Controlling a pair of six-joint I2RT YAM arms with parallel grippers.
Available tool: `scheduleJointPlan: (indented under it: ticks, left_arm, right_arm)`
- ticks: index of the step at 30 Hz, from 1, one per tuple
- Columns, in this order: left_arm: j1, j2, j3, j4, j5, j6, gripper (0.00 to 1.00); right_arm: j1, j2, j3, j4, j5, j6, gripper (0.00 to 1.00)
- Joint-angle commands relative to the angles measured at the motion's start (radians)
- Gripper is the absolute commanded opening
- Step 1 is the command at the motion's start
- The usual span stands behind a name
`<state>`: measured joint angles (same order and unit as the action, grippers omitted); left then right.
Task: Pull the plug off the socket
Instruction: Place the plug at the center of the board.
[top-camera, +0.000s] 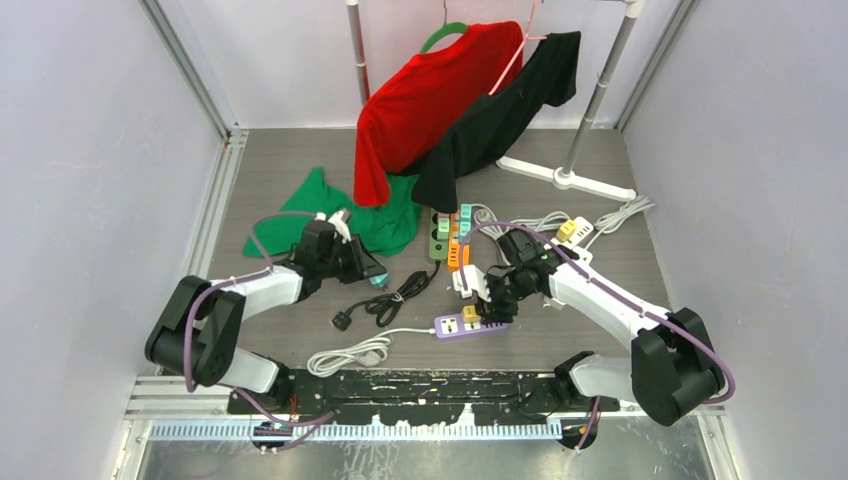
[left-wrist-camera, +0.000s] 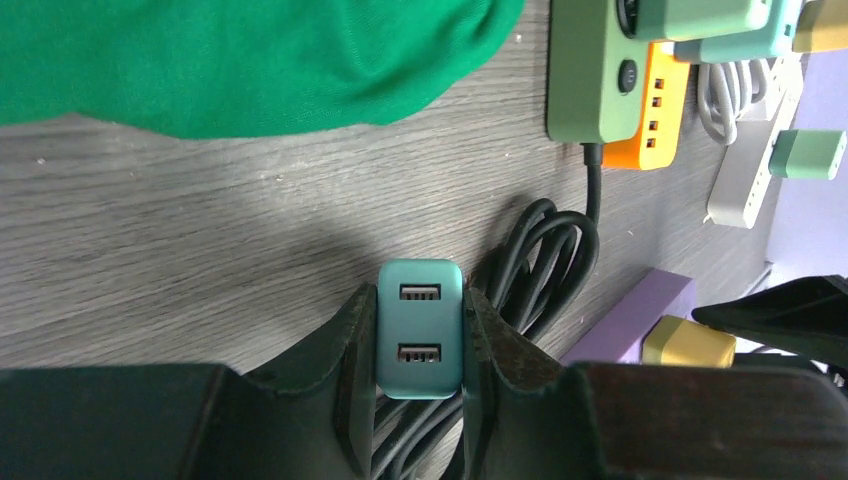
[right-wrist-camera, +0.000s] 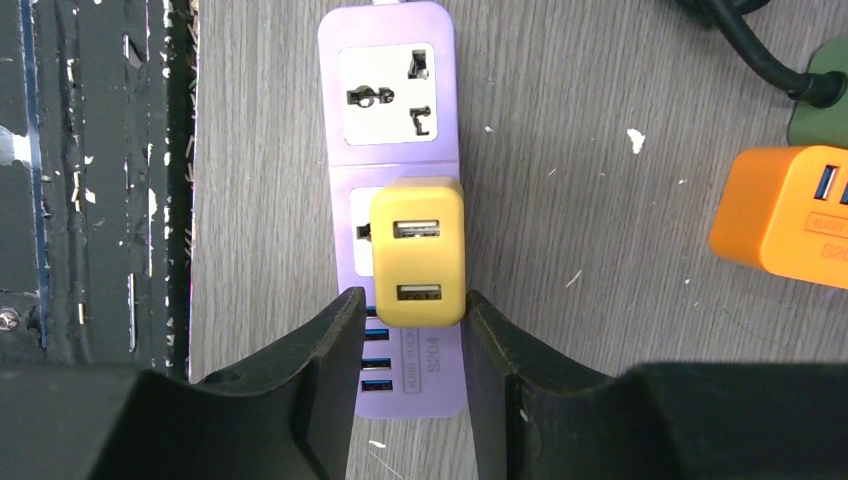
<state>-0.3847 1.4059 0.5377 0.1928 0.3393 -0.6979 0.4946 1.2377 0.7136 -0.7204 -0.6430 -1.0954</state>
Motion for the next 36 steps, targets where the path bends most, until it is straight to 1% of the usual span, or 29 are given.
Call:
scheduleJointPlan:
  ticks: [1,2,5,7,8,10,12,15,16,18,21,24,26,28,32,34,36]
  left_arm:
    - [0.03,0.053,0.067,0.016,0.107,-0.072,0.13]
    - [0.035,0.061,0.067,0.014,0.099,-0.071,0.18]
    - [0.043,0.06,0.064,0.0,0.063,-0.069,0.44]
    - [0.044,0.045,0.065,-0.029,0.017,-0.058,0.58]
    - [0.044,0.034,0.063,-0.044,-0.005,-0.052,0.63]
    - [0.044,0.002,0.059,-0.075,-0.052,-0.038,0.71]
    - [0.044,-0.043,0.056,-0.109,-0.094,-0.016,0.74]
    - [0.043,-0.124,0.041,-0.146,-0.142,0.02,0.76]
    - [0.043,-0.197,0.033,-0.142,-0.142,0.04,0.76]
    - [0.044,-0.279,0.011,-0.11,-0.109,0.069,0.75]
    - [0.044,-0.384,-0.054,0.031,0.003,0.084,0.76]
    - [0.044,-0.444,-0.122,0.247,0.124,0.038,0.8]
    - [0.043,-0.447,-0.15,0.366,0.173,-0.014,0.85]
    - [0.043,-0.425,-0.156,0.459,0.233,-0.058,0.86]
    - [0.036,-0.322,-0.139,0.636,0.349,-0.19,0.86]
    - [0.014,-0.268,-0.123,0.713,0.404,-0.226,0.85]
    - [-0.027,-0.229,-0.109,0.751,0.419,-0.228,0.85]
  right_arm:
    - [-0.006,0.0,0.003,-0.013,0.001,0.006,0.46]
    - [-0.007,-0.001,0.002,-0.013,0.0,0.006,0.47]
    - [-0.009,0.0,0.001,-0.014,0.0,0.006,0.49]
    - [-0.01,-0.002,0.003,-0.016,-0.001,0.006,0.53]
    - [-0.01,-0.003,0.004,-0.016,-0.001,0.006,0.54]
    - [-0.011,-0.006,0.006,-0.019,-0.005,0.007,0.57]
    - [-0.015,-0.009,0.008,-0.023,-0.009,0.008,0.61]
    - [-0.027,-0.014,0.015,-0.034,-0.022,0.014,0.64]
    - [-0.033,-0.017,0.02,-0.041,-0.029,0.015,0.65]
    - [-0.05,-0.026,0.025,-0.052,-0.041,0.015,0.66]
    - [-0.077,-0.044,0.026,-0.065,-0.06,0.007,0.67]
    - [-0.103,-0.056,0.028,-0.079,-0.073,-0.002,0.69]
    - [-0.117,-0.062,0.029,-0.085,-0.08,-0.006,0.7]
    - [-0.133,-0.068,0.031,-0.093,-0.087,-0.011,0.7]
    - [-0.164,-0.082,0.03,-0.107,-0.103,-0.024,0.72]
    - [-0.175,-0.086,0.03,-0.115,-0.109,-0.029,0.72]
    - [-0.189,-0.091,0.029,-0.118,-0.112,-0.033,0.73]
